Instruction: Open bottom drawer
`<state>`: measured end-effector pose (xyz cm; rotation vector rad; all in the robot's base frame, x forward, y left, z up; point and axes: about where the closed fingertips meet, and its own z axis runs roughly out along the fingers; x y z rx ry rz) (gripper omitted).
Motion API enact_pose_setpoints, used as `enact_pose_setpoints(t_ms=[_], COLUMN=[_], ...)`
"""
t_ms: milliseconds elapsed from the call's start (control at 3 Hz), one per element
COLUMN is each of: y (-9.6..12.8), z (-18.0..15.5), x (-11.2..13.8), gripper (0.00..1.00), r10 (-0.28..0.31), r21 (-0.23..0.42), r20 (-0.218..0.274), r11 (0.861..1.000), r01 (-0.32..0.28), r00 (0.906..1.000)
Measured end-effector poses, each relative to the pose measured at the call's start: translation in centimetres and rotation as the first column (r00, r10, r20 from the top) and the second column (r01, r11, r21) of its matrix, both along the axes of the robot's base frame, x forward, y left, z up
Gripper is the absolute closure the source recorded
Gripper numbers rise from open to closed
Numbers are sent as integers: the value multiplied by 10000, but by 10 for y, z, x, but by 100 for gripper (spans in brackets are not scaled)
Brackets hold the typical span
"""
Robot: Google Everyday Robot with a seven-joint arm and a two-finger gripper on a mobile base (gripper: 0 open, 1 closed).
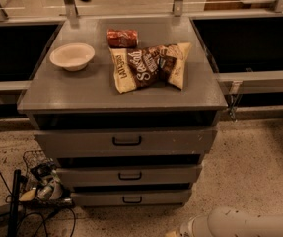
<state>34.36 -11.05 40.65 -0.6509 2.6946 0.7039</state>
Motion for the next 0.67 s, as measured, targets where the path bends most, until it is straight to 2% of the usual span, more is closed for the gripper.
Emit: enact_pose_setpoints(t_ms=[333,667], y=[9,26], z=[-13,-16], x=[4,18], gripper=[100,100], r10=[-335,-302], r21=[468,868], r20=[-341,-314], r11=[9983,9957], r01=[351,328], r00=[9989,9991])
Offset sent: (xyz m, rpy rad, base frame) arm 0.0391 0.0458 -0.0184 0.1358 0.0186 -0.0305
